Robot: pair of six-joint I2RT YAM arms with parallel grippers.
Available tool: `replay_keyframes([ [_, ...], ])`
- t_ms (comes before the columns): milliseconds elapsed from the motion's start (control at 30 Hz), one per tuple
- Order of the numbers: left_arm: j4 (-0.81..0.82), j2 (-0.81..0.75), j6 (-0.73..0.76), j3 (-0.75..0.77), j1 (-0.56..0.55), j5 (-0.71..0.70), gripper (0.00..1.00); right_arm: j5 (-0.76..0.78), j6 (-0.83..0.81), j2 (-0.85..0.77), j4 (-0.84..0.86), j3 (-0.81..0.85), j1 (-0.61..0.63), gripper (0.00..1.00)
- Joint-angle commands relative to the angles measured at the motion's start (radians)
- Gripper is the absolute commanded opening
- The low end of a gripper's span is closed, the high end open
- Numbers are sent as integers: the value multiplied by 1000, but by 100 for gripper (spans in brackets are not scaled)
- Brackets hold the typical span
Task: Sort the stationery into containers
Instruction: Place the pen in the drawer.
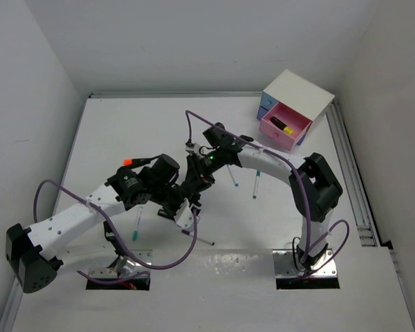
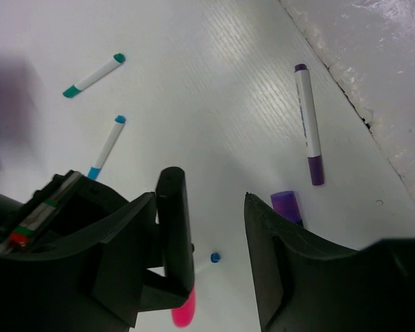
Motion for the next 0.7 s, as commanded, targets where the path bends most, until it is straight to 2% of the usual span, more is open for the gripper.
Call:
replay_keyframes([
  [0, 34, -10, -24, -23, 13, 4, 59, -30, 22, -72, 38, -8, 6, 0],
  [200, 48, -19, -40, -40, 27, -12, 47, -28, 33, -95, 42, -25, 6, 0],
  [300, 71, -32, -50, -55, 25, -36, 33, -28, 42, -100, 52, -33, 5, 0],
  [400, 98, -36, -62, -66, 27, -72, 13, -31, 46, -107, 55, -36, 8, 0],
  [467, 112, -47, -65, -70, 27, -87, 8, -33, 46, -113, 56, -41, 8, 0],
  [533, 144, -56, -83, -72, 28, -96, 1, -39, 31, -119, 55, -41, 3, 25],
  [567, 155, -65, -115, -70, 27, -95, 0, -39, -1, -121, 46, -36, -12, 36],
  [600, 178, -70, -140, -64, 27, -95, 0, -38, -18, -123, 29, -18, -27, 50],
  [667, 196, -87, -194, -40, 31, -87, 0, -24, -83, -126, -31, 16, -105, 57],
])
